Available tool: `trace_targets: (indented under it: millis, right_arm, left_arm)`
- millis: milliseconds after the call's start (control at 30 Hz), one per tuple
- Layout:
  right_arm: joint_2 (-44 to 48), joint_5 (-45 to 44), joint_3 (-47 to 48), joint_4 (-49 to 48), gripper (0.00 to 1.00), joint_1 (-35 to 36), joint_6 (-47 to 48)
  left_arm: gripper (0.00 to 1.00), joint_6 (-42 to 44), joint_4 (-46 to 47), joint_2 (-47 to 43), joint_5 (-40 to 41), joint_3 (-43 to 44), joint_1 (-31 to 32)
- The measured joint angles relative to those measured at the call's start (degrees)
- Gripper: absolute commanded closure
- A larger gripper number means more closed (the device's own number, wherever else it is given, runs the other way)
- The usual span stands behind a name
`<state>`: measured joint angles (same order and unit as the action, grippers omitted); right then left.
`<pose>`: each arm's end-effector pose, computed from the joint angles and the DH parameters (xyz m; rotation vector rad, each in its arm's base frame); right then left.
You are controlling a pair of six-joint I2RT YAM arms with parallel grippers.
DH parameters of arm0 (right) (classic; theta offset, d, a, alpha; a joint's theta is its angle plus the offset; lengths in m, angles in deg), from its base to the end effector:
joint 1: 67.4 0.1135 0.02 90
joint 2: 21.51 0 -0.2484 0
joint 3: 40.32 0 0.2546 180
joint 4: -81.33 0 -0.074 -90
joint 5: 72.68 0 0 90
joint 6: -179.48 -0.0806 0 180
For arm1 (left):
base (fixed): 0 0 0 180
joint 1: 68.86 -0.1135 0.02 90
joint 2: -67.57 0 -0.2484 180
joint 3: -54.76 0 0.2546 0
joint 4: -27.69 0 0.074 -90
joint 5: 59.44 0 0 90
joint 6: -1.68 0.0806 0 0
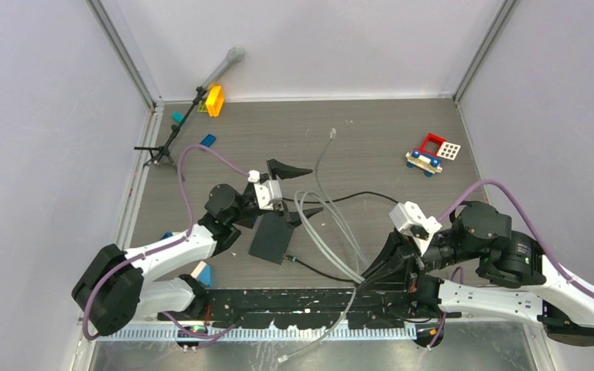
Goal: Insert the plug into the switch port
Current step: Adjust the connector at the center of the board.
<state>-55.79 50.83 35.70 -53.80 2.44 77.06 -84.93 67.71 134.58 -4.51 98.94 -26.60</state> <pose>0.0084 0.1521 0.4152 -1.3103 1.3278 1.5241 0.1845 -0.2302 0.2848 1.0008 0.9658 -0.9578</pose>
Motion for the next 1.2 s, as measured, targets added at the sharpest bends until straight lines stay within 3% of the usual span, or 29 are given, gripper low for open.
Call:
trace_targets:
  millis: [333, 667, 1200]
  right_arm:
    - [-0.6, 1.7, -0.6, -0.6, 0.99, 0.0, -0.4]
    - [-2.8, 2.8, -0.6, 0.0, 1.00, 0.0, 0.1]
    - [-9.2, 4.1, -0.5, 1.5, 1.00, 0.0, 2.1]
  left_arm:
    - [0.00, -1.4, 0.9, 0.2, 1.0, -0.2, 0.0]
    - [0.00, -5.2, 3.5, -1.3, 6.1, -6.9, 0.0]
    - [0.00, -15.7, 17.7, 10.8, 14.6, -15.0, 0.0]
